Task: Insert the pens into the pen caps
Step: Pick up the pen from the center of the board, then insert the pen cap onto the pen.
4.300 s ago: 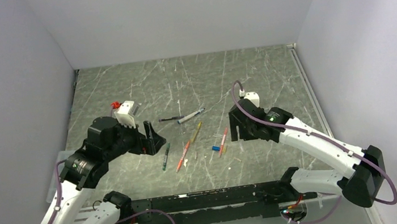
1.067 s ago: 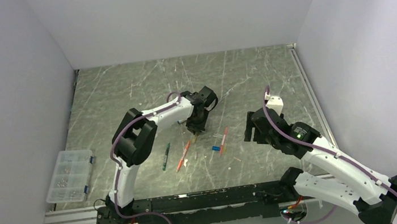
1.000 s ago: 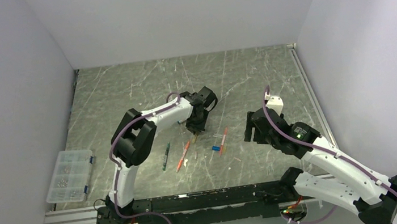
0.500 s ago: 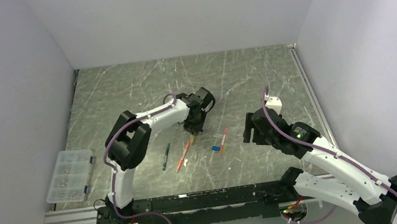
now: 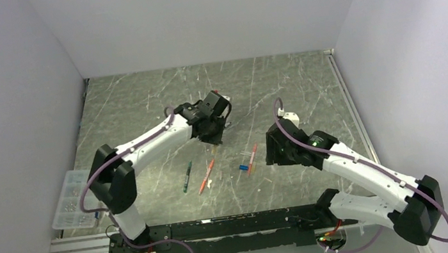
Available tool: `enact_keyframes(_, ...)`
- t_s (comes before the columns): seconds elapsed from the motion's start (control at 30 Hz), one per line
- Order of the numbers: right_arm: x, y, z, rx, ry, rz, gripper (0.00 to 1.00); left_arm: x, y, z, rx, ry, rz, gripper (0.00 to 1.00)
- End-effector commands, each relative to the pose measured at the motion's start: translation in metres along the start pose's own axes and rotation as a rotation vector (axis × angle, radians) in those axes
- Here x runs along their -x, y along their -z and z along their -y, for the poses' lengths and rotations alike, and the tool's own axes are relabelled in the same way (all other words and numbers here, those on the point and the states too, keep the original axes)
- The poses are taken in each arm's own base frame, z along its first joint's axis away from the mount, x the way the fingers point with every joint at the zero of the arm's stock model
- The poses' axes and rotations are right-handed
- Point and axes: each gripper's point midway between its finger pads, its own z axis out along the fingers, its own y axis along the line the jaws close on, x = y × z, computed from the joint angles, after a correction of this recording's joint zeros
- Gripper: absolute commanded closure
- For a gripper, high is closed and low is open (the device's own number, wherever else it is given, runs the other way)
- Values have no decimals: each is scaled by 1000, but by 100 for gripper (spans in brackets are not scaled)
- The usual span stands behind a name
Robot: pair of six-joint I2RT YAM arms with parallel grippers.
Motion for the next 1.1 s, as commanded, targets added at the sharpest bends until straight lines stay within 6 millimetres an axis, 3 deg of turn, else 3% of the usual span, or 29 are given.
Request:
enact_keyframes(0.0,5,-6,-22,81,-23,2,42,-5,31,-5,-11,-6,38,100)
enact_keyframes(0.47,-7,-41,-32,1,-134,-25,50,-31,94,-24,-57,32,189,100)
enact_keyframes(1.07,-17,-72,-31,-69,-214,-38,54,-48,172,-23,-231,-58,397,100)
